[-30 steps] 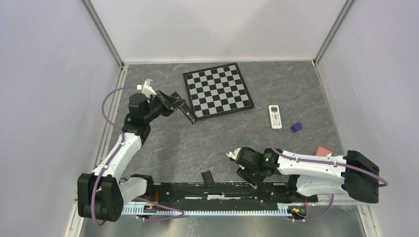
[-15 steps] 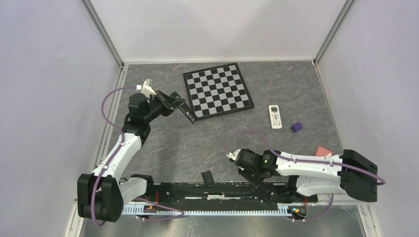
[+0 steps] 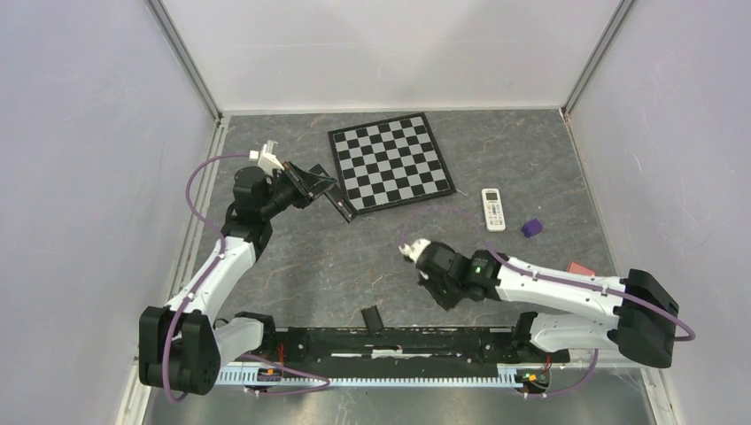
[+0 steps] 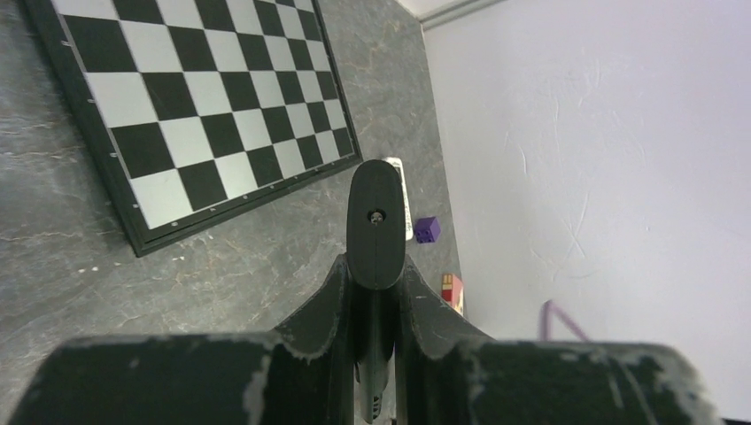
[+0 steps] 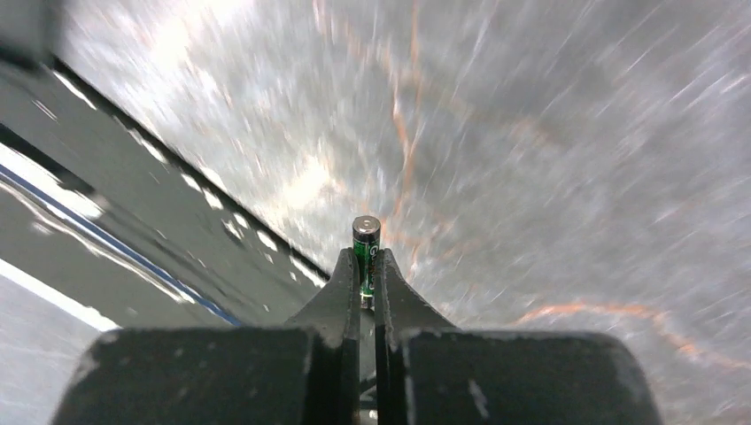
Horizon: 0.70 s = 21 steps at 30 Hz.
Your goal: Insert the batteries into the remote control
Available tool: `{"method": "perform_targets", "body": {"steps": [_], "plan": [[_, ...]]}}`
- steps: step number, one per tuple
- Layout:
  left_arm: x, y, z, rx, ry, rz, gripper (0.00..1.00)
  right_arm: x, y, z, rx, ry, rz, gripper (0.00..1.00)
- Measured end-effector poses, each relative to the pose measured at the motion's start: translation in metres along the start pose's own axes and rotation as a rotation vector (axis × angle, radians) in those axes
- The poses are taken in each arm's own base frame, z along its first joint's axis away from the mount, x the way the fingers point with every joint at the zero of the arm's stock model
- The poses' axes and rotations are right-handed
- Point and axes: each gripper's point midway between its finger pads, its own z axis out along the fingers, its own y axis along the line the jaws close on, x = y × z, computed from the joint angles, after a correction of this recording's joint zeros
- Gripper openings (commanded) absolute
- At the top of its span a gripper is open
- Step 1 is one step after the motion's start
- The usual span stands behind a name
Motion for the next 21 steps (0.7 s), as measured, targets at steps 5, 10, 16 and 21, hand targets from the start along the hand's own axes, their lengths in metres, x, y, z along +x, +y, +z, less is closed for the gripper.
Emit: {"method": "perform_targets", "body": {"steps": [5, 10, 16, 21], "plan": [[0.022, -0.009, 0.014, 0.045, 0.069, 0.008, 0.02, -0.089, -0.013, -0.032, 0.001, -0.211, 0.019, 0.0], [0.053, -0.023, 0.026, 0.102, 0.156, 0.016, 0.02, -0.142, -0.028, -0.053, 0.008, -0.348, 0.008, 0.0], [0.079, -0.041, 0.032, 0.185, 0.228, 0.041, 0.02, -0.192, -0.013, -0.077, -0.072, -0.479, -0.059, 0.0], [0.083, -0.049, 0.033, 0.228, 0.229, 0.052, 0.02, -0.21, -0.003, -0.086, -0.118, -0.516, -0.067, 0.0]]}}
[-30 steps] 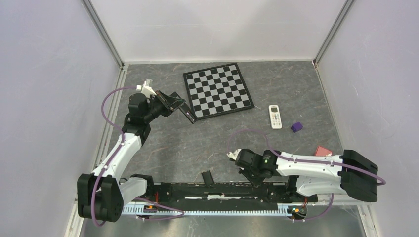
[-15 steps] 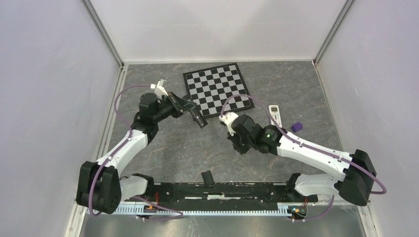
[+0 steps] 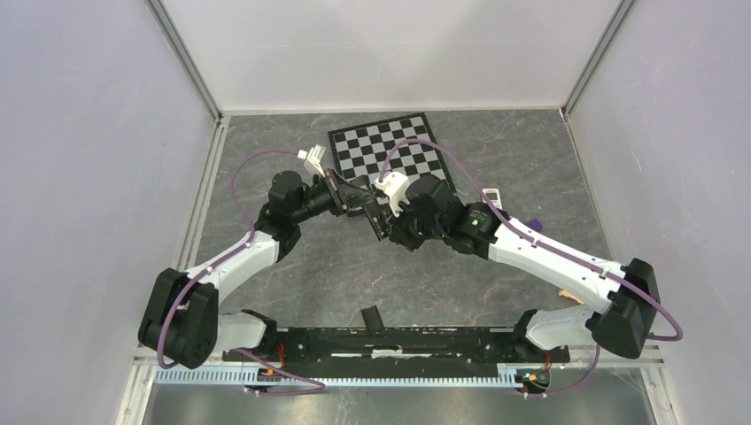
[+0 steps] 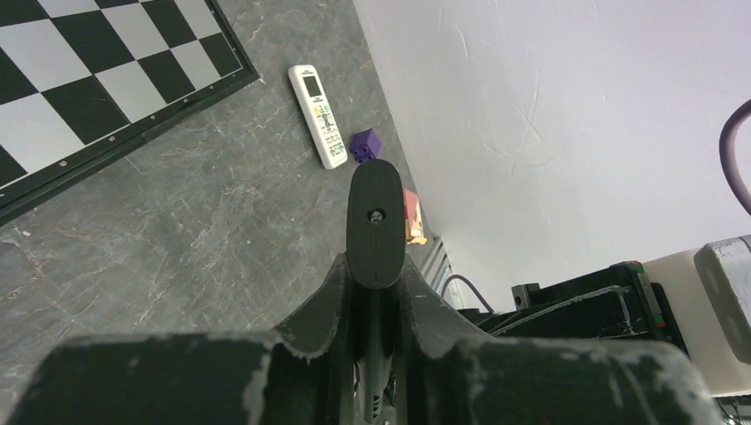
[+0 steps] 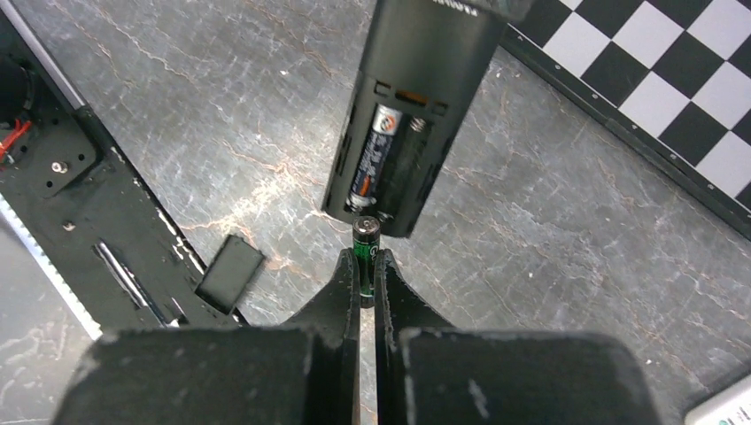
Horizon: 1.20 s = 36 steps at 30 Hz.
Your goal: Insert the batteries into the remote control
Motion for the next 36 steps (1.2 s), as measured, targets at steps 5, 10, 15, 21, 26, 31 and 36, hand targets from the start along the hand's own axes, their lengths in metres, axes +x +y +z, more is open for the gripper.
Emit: {"method": "perform_targets", "body": {"steps": [5, 10, 15, 21, 26, 31, 36], "plan": [[0.004, 0.002, 0.003, 0.016, 0.002, -0.018, 0.02, -0.001, 0.003, 0.01, -0.015, 0.015, 0.035, 0.0], [0.009, 0.003, 0.002, 0.019, 0.015, -0.035, 0.02, 0.004, 0.0, 0.016, -0.003, 0.037, 0.058, 0.0], [0.008, 0.001, 0.002, 0.03, 0.016, -0.042, 0.02, -0.009, -0.002, 0.015, 0.014, 0.017, 0.061, 0.01], [0.008, 0.0, 0.002, 0.035, 0.015, -0.053, 0.02, -0.019, -0.002, 0.016, 0.014, 0.001, 0.061, 0.06], [0.009, 0.002, 0.003, 0.028, 0.019, -0.064, 0.02, -0.017, -0.003, 0.02, 0.017, 0.011, 0.067, 0.13], [0.009, 0.002, 0.004, 0.026, 0.019, -0.095, 0.02, -0.017, -0.004, 0.02, 0.02, 0.011, 0.085, 0.17], [0.009, 0.005, 0.004, 0.016, 0.018, -0.131, 0.02, -0.017, -0.006, 0.02, 0.034, 0.01, 0.106, 0.19]]}}
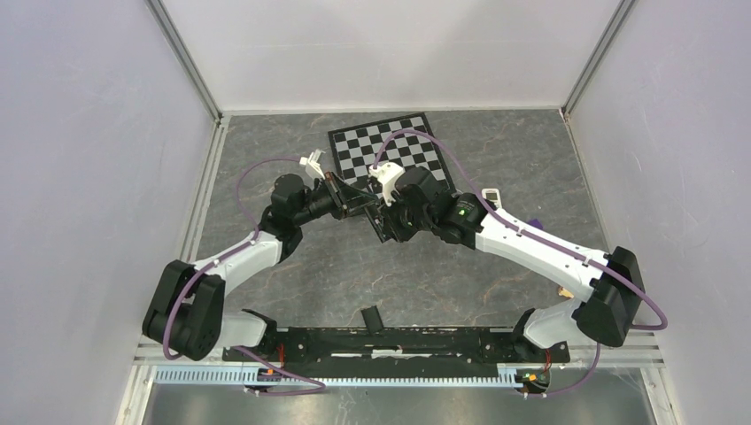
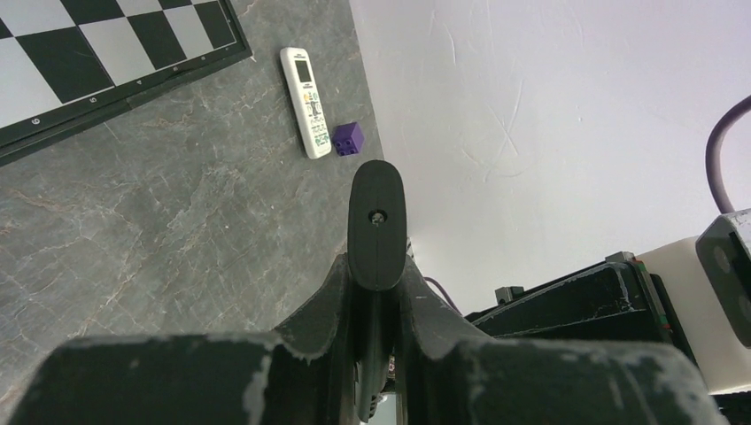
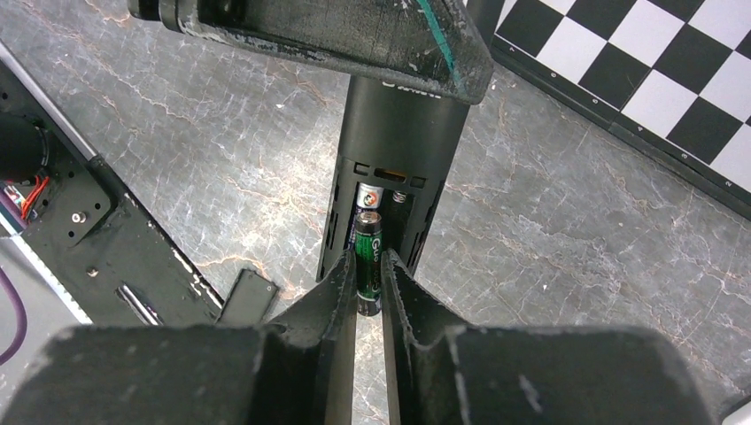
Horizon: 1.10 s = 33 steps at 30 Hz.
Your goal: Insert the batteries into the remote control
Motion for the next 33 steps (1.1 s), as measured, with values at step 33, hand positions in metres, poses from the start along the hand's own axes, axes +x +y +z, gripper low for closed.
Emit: {"method": "perform_targets", "body": {"steps": [33], "plan": [[-0.01, 0.008, -0.001, -0.022, -0.027, -0.103, 0.02, -0.009, -0.022, 0.0, 0.079, -0.035, 0.083, 0.4]]}}
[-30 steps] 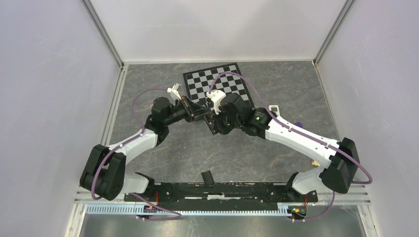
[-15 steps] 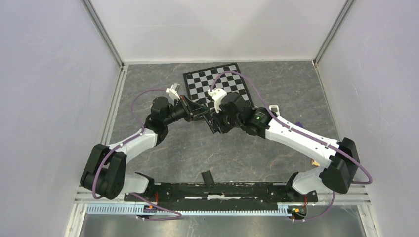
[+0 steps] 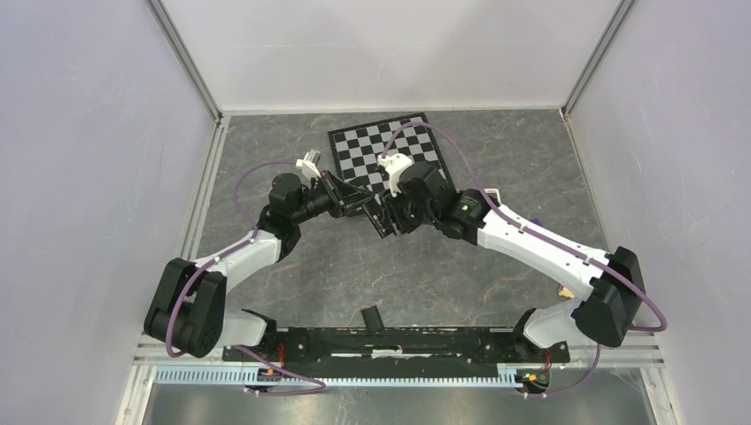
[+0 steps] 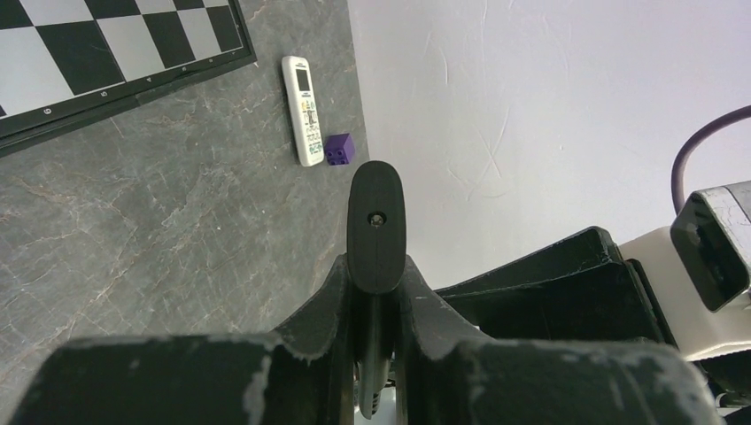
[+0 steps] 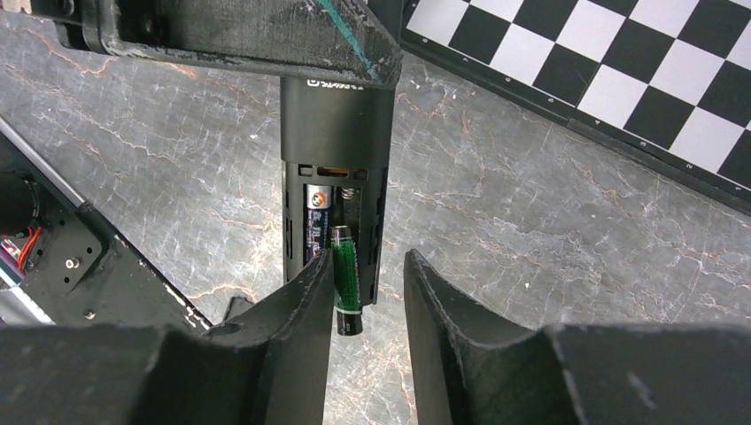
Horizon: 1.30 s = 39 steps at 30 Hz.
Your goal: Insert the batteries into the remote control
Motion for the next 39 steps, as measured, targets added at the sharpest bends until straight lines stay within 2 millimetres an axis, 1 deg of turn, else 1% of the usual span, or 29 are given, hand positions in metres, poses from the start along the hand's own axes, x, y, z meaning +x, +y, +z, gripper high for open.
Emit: {"method": "perform_targets", "body": {"steps": [4, 9, 13, 19, 22, 23, 25, 27, 29, 32, 37, 39], "plan": [[0.0, -0.001, 0.0, 0.002, 0.004, -0.013, 0.02, -0.006, -0.001, -0.003, 0.002, -0.01, 0.002, 0.44], [0.004, -0.003, -0.002, 0.012, 0.029, -0.033, 0.02, -0.022, -0.003, -0.008, 0.005, -0.044, 0.012, 0.55], [0.004, -0.004, -0.002, 0.013, 0.031, -0.05, 0.02, -0.024, -0.003, -0.009, 0.004, -0.051, 0.019, 0.55], [0.001, -0.003, -0.004, 0.012, 0.027, -0.062, 0.02, -0.025, -0.003, -0.009, -0.002, -0.05, 0.031, 0.53], [-0.004, 0.003, -0.006, -0.011, 0.014, -0.068, 0.02, -0.022, -0.007, -0.009, 0.011, -0.052, 0.036, 0.52], [-0.007, 0.009, -0.007, -0.032, 0.003, -0.069, 0.02, -0.018, -0.011, -0.009, 0.021, -0.052, 0.04, 0.52], [-0.01, 0.021, -0.01, -0.082, -0.015, -0.066, 0.02, -0.005, -0.022, -0.009, 0.058, -0.038, 0.05, 0.53], [-0.013, 0.034, -0.014, -0.142, -0.039, -0.057, 0.02, 0.018, -0.036, -0.007, 0.11, -0.003, 0.063, 0.56], [-0.015, 0.043, -0.018, -0.185, -0.053, -0.046, 0.02, 0.041, -0.052, -0.001, 0.17, 0.042, 0.08, 0.56], [-0.015, 0.052, -0.022, -0.229, -0.06, -0.035, 0.02, 0.069, -0.077, 0.009, 0.259, 0.112, 0.1, 0.56], [-0.012, 0.061, -0.025, -0.265, -0.05, -0.032, 0.02, 0.1, -0.123, 0.029, 0.426, 0.195, 0.167, 0.53], [-0.012, 0.064, -0.026, -0.275, -0.047, -0.033, 0.02, 0.114, -0.141, 0.032, 0.487, 0.221, 0.204, 0.55]]}}
